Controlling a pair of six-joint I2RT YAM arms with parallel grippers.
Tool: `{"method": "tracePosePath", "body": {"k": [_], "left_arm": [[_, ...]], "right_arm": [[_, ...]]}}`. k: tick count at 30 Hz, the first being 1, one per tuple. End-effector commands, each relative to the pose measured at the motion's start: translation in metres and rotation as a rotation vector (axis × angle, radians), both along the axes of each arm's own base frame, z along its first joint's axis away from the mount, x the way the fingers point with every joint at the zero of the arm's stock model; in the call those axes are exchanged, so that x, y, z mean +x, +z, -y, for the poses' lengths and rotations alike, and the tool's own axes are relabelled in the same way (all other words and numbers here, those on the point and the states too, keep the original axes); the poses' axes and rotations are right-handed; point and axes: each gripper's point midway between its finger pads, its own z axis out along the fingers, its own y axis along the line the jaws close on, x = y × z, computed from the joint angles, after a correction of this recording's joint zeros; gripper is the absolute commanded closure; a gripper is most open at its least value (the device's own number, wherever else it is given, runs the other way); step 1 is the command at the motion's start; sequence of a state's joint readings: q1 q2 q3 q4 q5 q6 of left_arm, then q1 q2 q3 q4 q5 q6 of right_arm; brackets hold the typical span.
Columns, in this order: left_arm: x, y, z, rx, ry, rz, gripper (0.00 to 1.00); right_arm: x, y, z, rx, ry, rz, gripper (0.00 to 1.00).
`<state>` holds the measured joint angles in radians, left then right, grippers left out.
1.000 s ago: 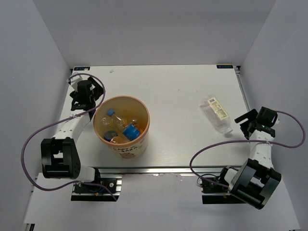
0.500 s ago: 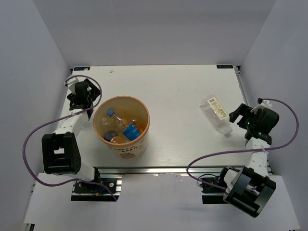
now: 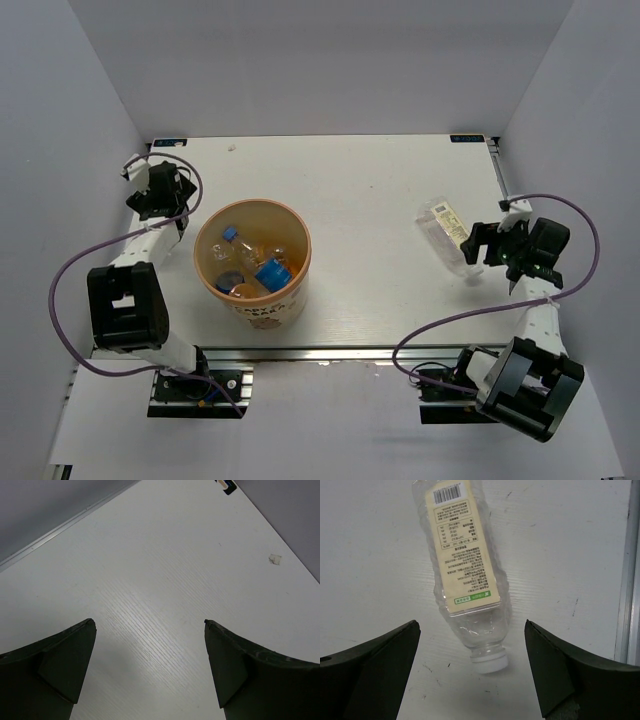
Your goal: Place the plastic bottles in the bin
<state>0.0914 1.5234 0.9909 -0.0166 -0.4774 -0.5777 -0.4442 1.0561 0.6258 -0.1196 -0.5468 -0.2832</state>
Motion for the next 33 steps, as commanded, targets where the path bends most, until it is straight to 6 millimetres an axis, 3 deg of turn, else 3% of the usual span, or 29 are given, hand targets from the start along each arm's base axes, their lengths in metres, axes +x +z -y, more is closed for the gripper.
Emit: {"method": "tracePosePath", "body": {"k": [1,2,4,7,10,21,27,30,31,33], "left_arm": [[0.016,0.021,-0.014,0.012,0.052,0.050,0.02],[0.020,0.013,-0.015,0.012,0.052,0.027,0.02],[0.022,0.010,-0.019,0.017,0.060,0.010,0.02],[0.024,0.002,-0.023,0.019,0.054,-0.015,0.02],[0.021,0.000,-0.026,0.014,0.064,-0.025,0.02],[0.017,0.002,-0.030,-0.030,0.038,0.020,0.02],[0.013,0.004,-0.034,-0.043,0.053,0.024,0.02],[0.012,0.008,-0.034,-0.051,0.054,0.033,0.02],[0.011,0.010,-0.033,-0.053,0.054,0.038,0.02],[0.009,0.015,-0.033,-0.056,0.057,0.047,0.02]], "right_arm": [[0.000,0.001,-0.010,-0.103,0.075,-0.046,0.11],[-0.002,-0.007,0.000,-0.155,0.024,-0.088,0.11],[-0.004,-0.023,-0.003,-0.184,0.015,-0.168,0.11],[-0.007,-0.046,0.011,-0.202,-0.067,-0.287,0.11],[-0.005,-0.053,0.016,-0.204,-0.089,-0.335,0.10],[0.014,-0.076,-0.004,-0.185,0.077,-0.320,0.11],[0.026,-0.087,0.003,-0.218,0.063,-0.338,0.14],[0.025,-0.087,0.005,-0.221,0.039,-0.335,0.29],[0.025,-0.088,0.007,-0.226,0.025,-0.334,0.49],[0.024,-0.084,0.009,-0.224,-0.006,-0.321,0.67]]}}
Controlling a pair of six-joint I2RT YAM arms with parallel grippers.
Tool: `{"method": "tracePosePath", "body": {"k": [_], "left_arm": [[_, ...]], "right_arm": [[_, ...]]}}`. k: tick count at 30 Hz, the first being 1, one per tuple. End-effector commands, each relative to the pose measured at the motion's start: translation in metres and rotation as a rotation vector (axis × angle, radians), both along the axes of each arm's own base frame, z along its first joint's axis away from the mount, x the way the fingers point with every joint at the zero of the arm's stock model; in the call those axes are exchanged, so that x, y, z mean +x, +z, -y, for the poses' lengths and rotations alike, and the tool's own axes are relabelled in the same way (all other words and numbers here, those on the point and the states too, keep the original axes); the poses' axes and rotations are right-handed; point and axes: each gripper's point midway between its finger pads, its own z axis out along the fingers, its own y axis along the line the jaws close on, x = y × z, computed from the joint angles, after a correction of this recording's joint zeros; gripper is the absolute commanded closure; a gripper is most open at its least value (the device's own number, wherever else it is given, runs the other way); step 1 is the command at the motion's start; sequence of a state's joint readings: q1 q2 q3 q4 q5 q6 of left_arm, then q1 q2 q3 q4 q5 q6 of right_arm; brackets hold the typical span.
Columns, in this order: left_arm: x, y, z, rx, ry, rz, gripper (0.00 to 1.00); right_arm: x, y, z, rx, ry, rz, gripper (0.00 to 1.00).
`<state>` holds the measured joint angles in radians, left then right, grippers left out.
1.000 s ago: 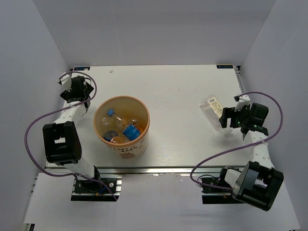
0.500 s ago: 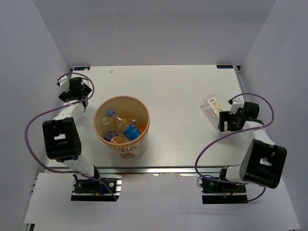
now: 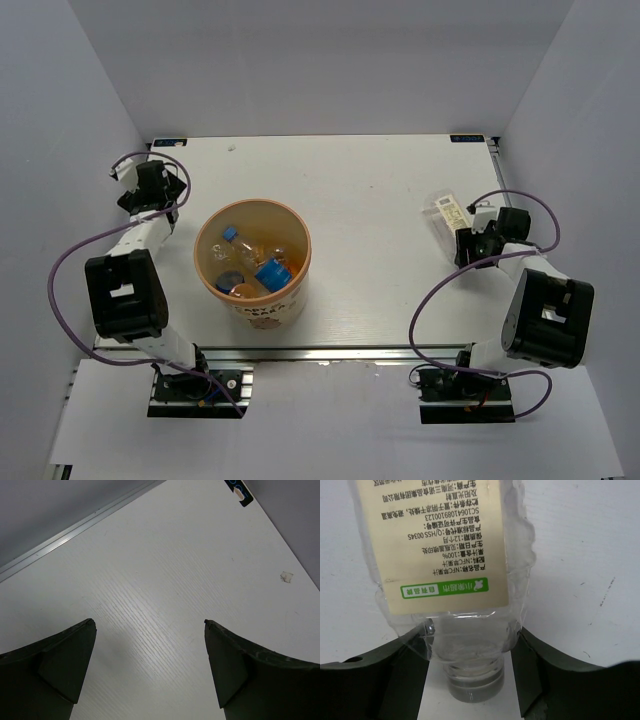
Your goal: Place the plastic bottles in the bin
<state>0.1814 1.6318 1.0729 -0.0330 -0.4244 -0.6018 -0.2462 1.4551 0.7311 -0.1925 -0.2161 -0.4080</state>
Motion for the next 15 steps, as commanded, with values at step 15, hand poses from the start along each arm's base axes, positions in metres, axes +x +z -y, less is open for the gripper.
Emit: {"method": "tracePosePath", "body": {"k": [15], "left_arm": [[-0.044,0.067,0.028,-0.083,-0.059,0.194,0.02]], "right_arm": [[0.025,0.185,-0.113,0.176,0.361,0.578,1.00]]}}
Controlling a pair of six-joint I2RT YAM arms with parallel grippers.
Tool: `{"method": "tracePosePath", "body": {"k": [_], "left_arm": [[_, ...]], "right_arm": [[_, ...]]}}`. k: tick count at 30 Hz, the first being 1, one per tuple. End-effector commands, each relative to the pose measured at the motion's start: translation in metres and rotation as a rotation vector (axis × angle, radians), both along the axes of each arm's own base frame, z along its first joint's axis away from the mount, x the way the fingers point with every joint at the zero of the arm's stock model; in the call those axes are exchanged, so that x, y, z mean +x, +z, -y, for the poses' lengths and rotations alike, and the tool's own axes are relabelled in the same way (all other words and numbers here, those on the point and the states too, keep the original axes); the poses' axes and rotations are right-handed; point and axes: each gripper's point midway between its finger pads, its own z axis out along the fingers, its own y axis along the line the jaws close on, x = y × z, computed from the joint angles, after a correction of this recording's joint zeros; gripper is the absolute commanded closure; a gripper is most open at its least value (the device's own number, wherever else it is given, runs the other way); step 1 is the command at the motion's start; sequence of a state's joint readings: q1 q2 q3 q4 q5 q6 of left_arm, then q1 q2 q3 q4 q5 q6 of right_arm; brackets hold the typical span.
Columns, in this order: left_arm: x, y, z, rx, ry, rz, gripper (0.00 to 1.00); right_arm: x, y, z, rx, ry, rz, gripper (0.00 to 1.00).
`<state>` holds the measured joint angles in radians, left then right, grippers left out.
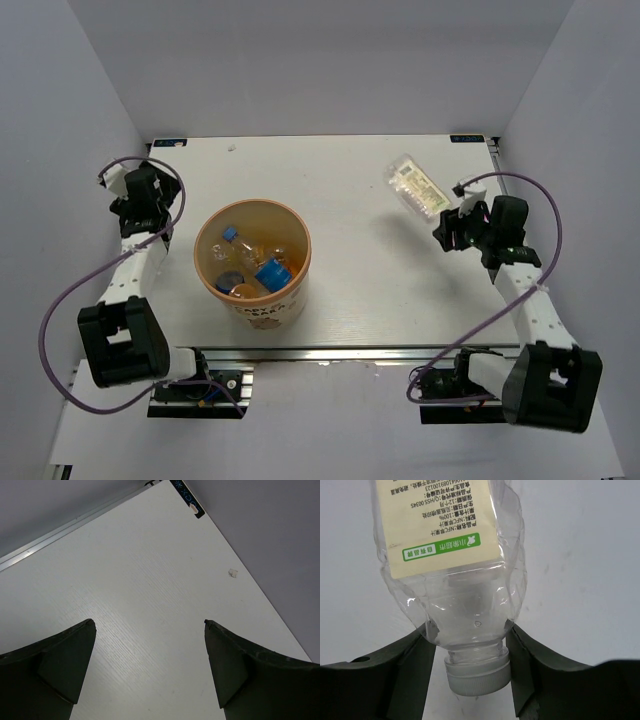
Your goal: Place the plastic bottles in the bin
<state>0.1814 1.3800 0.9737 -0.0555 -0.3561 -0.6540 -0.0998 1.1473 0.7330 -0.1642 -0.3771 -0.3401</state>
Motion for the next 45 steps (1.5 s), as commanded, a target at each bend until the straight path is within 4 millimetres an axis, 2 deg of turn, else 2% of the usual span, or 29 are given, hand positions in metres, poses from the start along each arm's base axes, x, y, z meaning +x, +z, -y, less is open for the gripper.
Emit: {"method": "tracePosePath", "body": {"k": [1,3,4,5,7,8,10,11,13,14,15,16,17,19,21,22,24,26,29,30,32,33,42,45], "left_arm": [[-0.017,0.007,0.010,-0.039,-0.023,0.035,0.02],[-0.024,0.017,0.016,-0.052,-0.042,0.074,0.02],[-0.029,0.011,0.019,-0.060,-0.051,0.065,0.02],[-0.034,0.018,0.021,-0.063,-0.059,0.088,0.02],[-0.042,0.012,0.025,-0.068,-0.067,0.076,0.02],[-0.049,0.015,0.025,-0.066,-0.061,0.081,0.02],[-0.056,0.015,0.026,-0.056,-0.067,0.075,0.02],[-0.061,0.020,0.027,-0.051,-0.071,0.081,0.02],[-0.067,0.021,0.025,-0.043,-0.058,0.073,0.02],[-0.071,0.020,0.025,-0.042,-0.053,0.062,0.02],[-0.075,0.024,0.025,-0.035,-0.048,0.066,0.02],[-0.078,0.025,0.022,-0.028,-0.035,0.064,0.02],[-0.081,0.023,0.023,-0.027,-0.032,0.056,0.02],[-0.086,0.027,0.022,-0.024,-0.024,0.069,0.02],[-0.088,0.030,0.021,-0.022,-0.018,0.075,0.02],[-0.089,0.031,0.021,-0.019,-0.016,0.079,0.02],[-0.089,0.033,0.021,-0.020,-0.015,0.080,0.02],[-0.090,0.031,0.021,-0.022,-0.013,0.076,0.02],[-0.091,0.028,0.019,-0.019,-0.005,0.065,0.02],[-0.091,0.028,0.017,-0.013,0.006,0.062,0.02],[-0.091,0.028,0.016,-0.010,0.012,0.058,0.02],[-0.091,0.028,0.016,-0.009,0.010,0.057,0.02],[-0.090,0.028,0.014,-0.002,0.017,0.048,0.02],[-0.090,0.028,0.013,0.000,0.021,0.049,0.02]], "right_arm": [[0.006,0.092,-0.048,0.086,0.190,0.275,1.00],[-0.010,0.127,-0.085,0.132,0.344,0.358,1.00],[-0.016,0.138,-0.096,0.149,0.388,0.385,1.00],[-0.027,0.149,-0.118,0.175,0.469,0.401,1.00],[-0.038,0.174,-0.143,0.189,0.561,0.447,1.00],[-0.050,0.177,-0.168,0.189,0.669,0.455,1.00],[-0.065,0.190,-0.194,0.183,0.799,0.473,1.00],[-0.081,0.194,-0.217,0.150,0.912,0.518,1.00],[-0.090,0.199,-0.237,0.103,1.003,0.542,1.00],[-0.105,0.202,-0.255,0.093,1.078,0.562,1.00],[-0.109,0.206,-0.264,0.073,1.114,0.586,1.00],[-0.110,0.198,-0.273,0.067,1.138,0.547,1.00],[-0.120,0.210,-0.283,0.075,1.192,0.571,1.00],[-0.126,0.204,-0.296,0.073,1.276,0.562,1.00],[-0.132,0.205,-0.304,0.064,1.311,0.558,1.00],[-0.124,0.199,-0.309,0.037,1.297,0.541,1.00],[-0.122,0.204,-0.314,0.015,1.294,0.551,1.00],[-0.119,0.198,-0.322,0.003,1.299,0.538,0.96],[-0.124,0.186,-0.333,-0.004,1.348,0.512,0.70],[-0.125,0.184,-0.333,-0.012,1.353,0.501,0.44],[-0.120,0.182,-0.335,-0.022,1.328,0.493,0.25],[-0.115,0.188,-0.335,-0.027,1.301,0.515,0.11],[-0.106,0.227,-0.330,-0.012,1.194,0.599,0.11],[-0.090,0.245,-0.327,0.009,1.059,0.627,0.11]]}}
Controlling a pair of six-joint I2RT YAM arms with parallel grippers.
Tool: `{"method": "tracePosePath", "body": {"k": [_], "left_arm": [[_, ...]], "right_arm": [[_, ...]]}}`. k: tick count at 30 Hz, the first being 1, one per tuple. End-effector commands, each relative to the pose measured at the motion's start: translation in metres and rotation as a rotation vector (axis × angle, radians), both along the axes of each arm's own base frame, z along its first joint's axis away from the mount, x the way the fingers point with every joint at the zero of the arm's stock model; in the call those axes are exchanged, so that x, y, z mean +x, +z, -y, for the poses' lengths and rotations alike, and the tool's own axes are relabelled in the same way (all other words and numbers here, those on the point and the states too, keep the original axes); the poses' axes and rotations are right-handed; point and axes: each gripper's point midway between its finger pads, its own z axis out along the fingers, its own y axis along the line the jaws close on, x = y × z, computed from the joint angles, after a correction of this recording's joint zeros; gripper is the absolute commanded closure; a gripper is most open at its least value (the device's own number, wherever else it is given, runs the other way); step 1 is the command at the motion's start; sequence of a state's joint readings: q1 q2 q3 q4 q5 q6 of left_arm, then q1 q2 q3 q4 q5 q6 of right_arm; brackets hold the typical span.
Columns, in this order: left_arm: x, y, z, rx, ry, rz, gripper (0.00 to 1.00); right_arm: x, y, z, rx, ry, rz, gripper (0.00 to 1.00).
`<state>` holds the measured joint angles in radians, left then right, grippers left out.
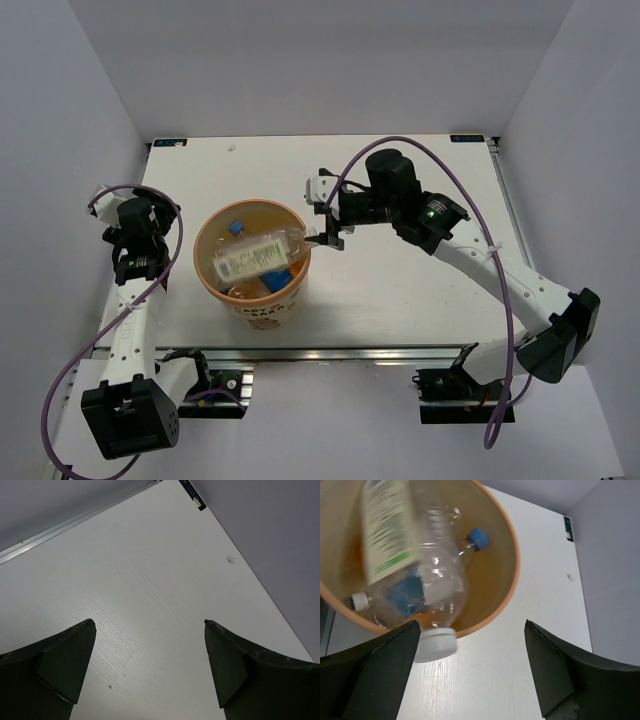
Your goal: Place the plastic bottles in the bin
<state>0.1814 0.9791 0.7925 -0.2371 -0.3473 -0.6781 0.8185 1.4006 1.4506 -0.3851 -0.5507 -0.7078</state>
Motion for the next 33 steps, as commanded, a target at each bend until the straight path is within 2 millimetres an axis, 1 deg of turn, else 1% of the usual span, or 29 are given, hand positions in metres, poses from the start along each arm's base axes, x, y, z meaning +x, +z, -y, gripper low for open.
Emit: {"method": "tracePosePath", "body": {"k": [1,2,3,4,5,6,7,8,9,10,11,12,13,14,15,16,17,18,19,20,21,22,23,24,25,28,29,32,33], "left_arm": [[-0.003,0.006,-0.005,0.015,0.021,0.000,0.02],[-0.002,0.006,-0.005,0.016,0.022,0.000,0.02],[-0.002,0.005,-0.005,0.015,0.019,-0.004,0.02],[-0.002,0.004,-0.005,0.014,0.022,-0.012,0.02],[-0.002,0.003,-0.006,0.014,0.025,-0.017,0.02],[-0.002,0.003,-0.006,0.014,0.026,-0.018,0.02],[-0.002,0.001,-0.007,0.015,0.030,-0.025,0.02],[-0.002,0.001,-0.007,0.014,0.031,-0.025,0.02],[-0.002,0.000,-0.008,0.013,0.034,-0.028,0.02],[-0.002,0.000,-0.008,0.014,0.037,-0.028,0.02],[-0.003,-0.001,-0.008,0.013,0.039,-0.029,0.02],[-0.002,-0.002,-0.008,0.012,0.036,-0.030,0.02],[-0.002,-0.001,-0.008,0.010,0.035,-0.028,0.02],[-0.002,-0.002,-0.007,0.009,0.034,-0.032,0.02],[-0.001,-0.001,-0.008,0.007,0.037,-0.027,0.02],[-0.001,-0.001,-0.008,0.004,0.041,-0.028,0.02],[-0.001,-0.002,-0.009,0.002,0.049,-0.030,0.02],[0.001,0.000,-0.009,0.001,0.052,-0.028,0.02],[0.001,-0.001,-0.010,0.000,0.056,-0.030,0.02],[0.001,-0.002,-0.011,0.000,0.059,-0.032,0.02],[0.000,-0.002,-0.011,-0.004,0.066,-0.036,0.02],[0.000,-0.002,-0.011,-0.004,0.066,-0.034,0.02],[-0.001,0.000,-0.010,-0.004,0.065,-0.026,0.02],[-0.001,0.000,-0.010,-0.006,0.059,-0.019,0.02],[-0.002,-0.001,-0.008,-0.010,0.053,-0.018,0.02],[0.002,0.003,-0.002,-0.026,0.021,0.009,0.02],[0.003,0.004,-0.002,-0.027,0.023,0.010,0.02],[0.000,0.004,-0.007,-0.022,0.052,0.007,0.02],[-0.001,0.003,-0.008,-0.022,0.059,0.001,0.02]], "right_arm": [[0.020,0.061,0.008,0.164,-0.177,0.040,0.11],[0.028,0.071,0.010,0.210,-0.231,0.049,0.11],[0.038,0.080,0.020,0.247,-0.329,0.037,0.11],[0.047,0.084,0.028,0.274,-0.389,0.029,0.11],[0.054,0.085,0.035,0.304,-0.433,0.022,0.11],[0.057,0.091,0.046,0.333,-0.468,0.015,0.11],[0.070,0.090,0.062,0.367,-0.529,-0.032,0.11],[0.075,0.088,0.071,0.386,-0.553,-0.056,0.11],[0.079,0.079,0.081,0.406,-0.572,-0.085,0.11],[0.096,0.074,0.103,0.453,-0.652,-0.145,0.11],[0.103,0.066,0.114,0.469,-0.692,-0.177,0.11],[0.118,0.047,0.139,0.484,-0.788,-0.204,0.11],[0.124,0.036,0.152,0.502,-0.848,-0.234,0.11],[0.127,0.029,0.166,0.542,-0.929,-0.275,0.11],[0.132,0.000,0.181,0.525,-0.997,-0.307,0.11],[0.133,-0.012,0.190,0.531,-1.044,-0.321,0.11],[0.132,-0.020,0.198,0.560,-1.088,-0.347,0.11],[0.137,-0.045,0.215,0.558,-1.183,-0.350,0.11],[0.138,-0.053,0.224,0.570,-1.228,-0.350,0.11],[0.140,-0.058,0.240,0.610,-1.316,-0.346,0.11],[0.140,-0.065,0.248,0.615,-1.356,-0.336,0.11],[0.138,-0.076,0.256,0.619,-1.393,-0.328,0.11],[0.137,-0.075,0.263,0.654,-1.429,-0.317,0.11],[0.137,-0.076,0.266,0.669,-1.439,-0.312,0.11],[0.136,-0.078,0.267,0.683,-1.440,-0.306,0.11],[0.134,-0.075,0.270,0.708,-1.445,-0.290,0.11],[0.133,-0.076,0.276,0.716,-1.472,-0.281,0.11],[0.134,-0.083,0.279,0.707,-1.490,-0.276,0.11],[0.133,-0.084,0.277,0.694,-1.479,-0.272,0.11]]}}
